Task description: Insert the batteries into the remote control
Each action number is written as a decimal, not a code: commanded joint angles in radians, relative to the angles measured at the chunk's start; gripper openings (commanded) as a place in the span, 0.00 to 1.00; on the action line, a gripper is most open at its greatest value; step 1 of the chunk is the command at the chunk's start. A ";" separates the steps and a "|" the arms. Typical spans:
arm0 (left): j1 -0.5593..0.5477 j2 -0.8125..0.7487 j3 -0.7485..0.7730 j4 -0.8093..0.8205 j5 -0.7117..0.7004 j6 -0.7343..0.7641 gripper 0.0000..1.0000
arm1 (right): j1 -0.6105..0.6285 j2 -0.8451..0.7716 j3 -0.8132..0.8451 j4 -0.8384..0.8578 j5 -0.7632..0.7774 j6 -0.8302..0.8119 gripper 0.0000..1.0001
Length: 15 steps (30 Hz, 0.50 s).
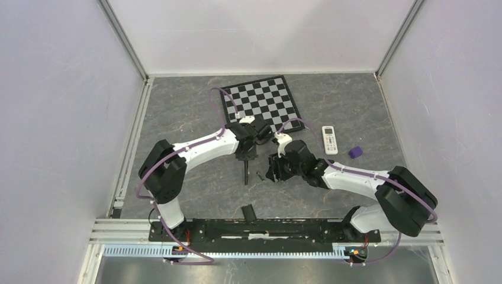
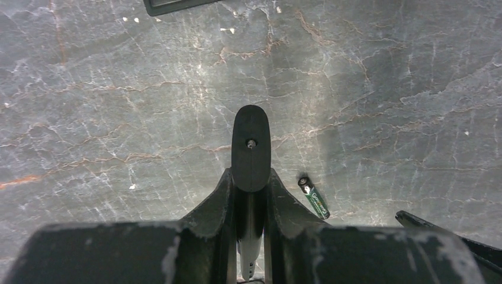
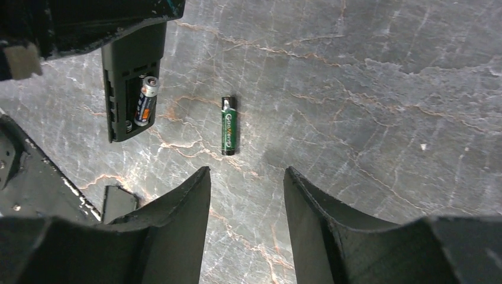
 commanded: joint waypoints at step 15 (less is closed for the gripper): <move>-0.060 0.097 0.179 -0.211 -0.249 0.015 0.02 | 0.057 0.036 -0.113 0.347 -0.064 0.308 0.53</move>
